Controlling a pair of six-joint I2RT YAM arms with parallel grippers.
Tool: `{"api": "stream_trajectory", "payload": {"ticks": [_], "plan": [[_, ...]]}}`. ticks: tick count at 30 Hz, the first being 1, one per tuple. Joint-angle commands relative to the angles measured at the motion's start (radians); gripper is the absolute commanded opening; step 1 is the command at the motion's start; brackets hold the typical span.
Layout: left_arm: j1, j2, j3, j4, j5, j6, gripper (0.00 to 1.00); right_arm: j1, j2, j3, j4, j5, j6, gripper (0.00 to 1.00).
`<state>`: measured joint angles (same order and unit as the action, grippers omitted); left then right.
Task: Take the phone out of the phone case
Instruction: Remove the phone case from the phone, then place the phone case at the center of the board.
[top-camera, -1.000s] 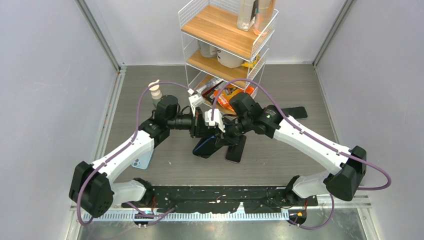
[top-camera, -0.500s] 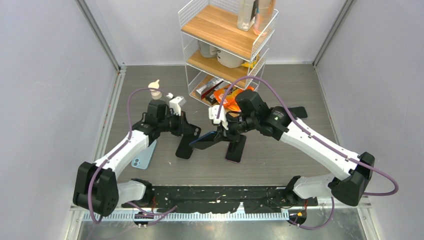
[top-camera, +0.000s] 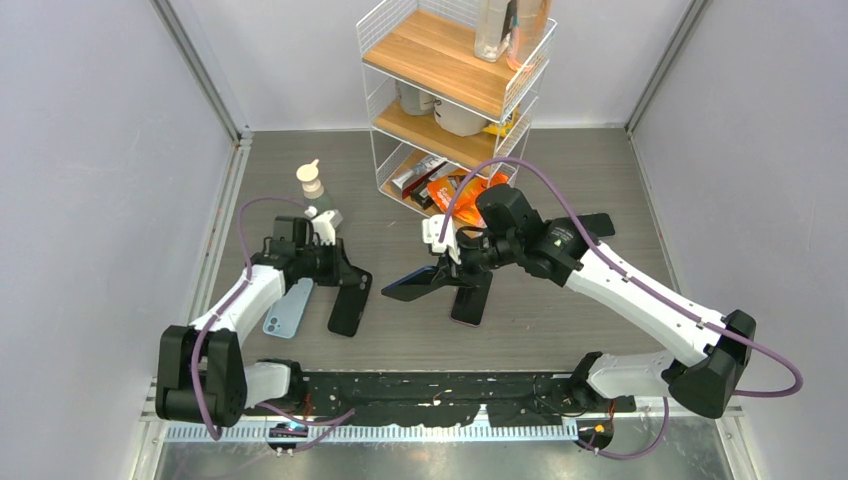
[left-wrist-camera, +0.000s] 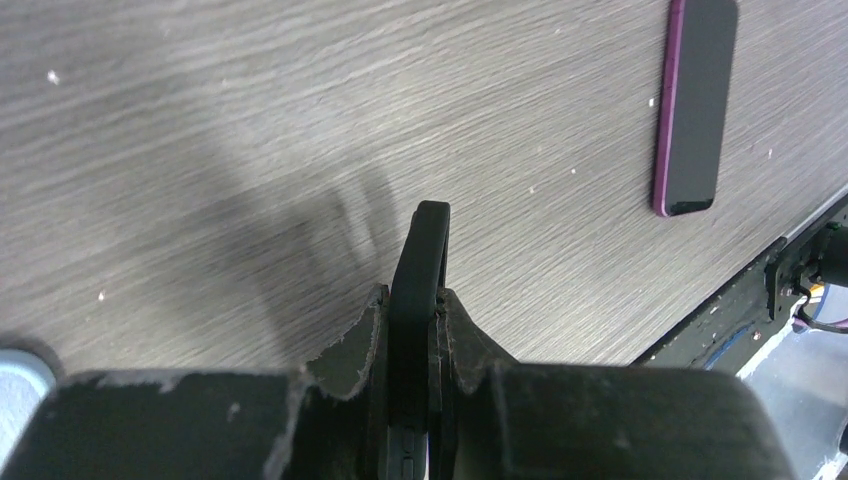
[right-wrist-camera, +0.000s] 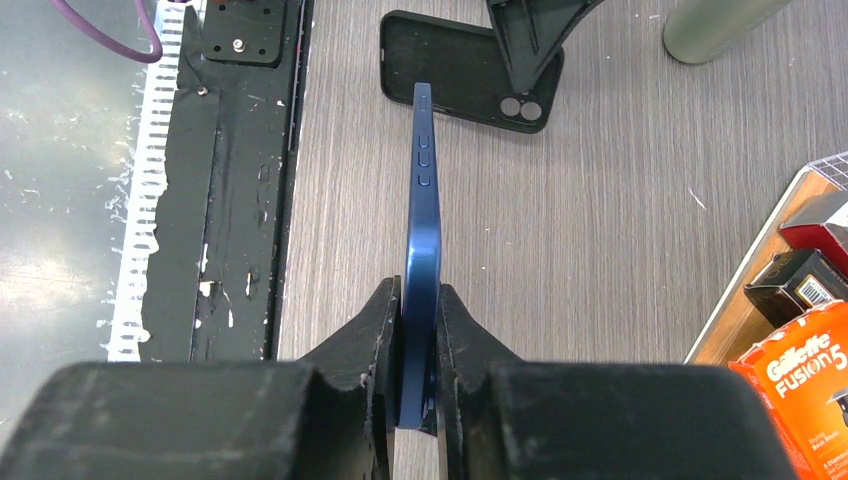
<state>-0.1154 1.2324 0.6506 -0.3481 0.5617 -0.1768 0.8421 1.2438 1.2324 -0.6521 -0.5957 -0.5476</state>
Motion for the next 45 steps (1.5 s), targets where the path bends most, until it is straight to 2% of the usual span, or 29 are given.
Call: {"api": "stream_trajectory", "payload": {"ticks": [1,9,16,27,38,45], "plan": [[0.045,-0.015,-0.018,-0.009,0.023,0.031,0.04,0.000,-0.037,0.013,0.084,-0.023,-0.008,0.05],[0.167,0.047,-0.006,-0.034,-0.018,0.017,0.05,0.000,-0.037,-0.004,0.088,-0.024,-0.011,0.05],[0.193,0.082,0.007,-0.048,-0.040,0.008,0.27,-0.001,-0.041,-0.004,0.077,-0.008,-0.012,0.06],[0.201,0.099,0.033,-0.060,-0.104,-0.007,0.45,-0.001,-0.038,-0.005,0.058,0.008,-0.022,0.05],[0.203,-0.008,0.017,-0.046,-0.134,0.003,0.64,-0.021,-0.053,-0.028,-0.003,0.044,-0.057,0.05],[0.203,-0.104,0.020,-0.046,-0.076,0.013,0.78,-0.021,0.045,0.014,-0.115,0.036,-0.088,0.05]]}}
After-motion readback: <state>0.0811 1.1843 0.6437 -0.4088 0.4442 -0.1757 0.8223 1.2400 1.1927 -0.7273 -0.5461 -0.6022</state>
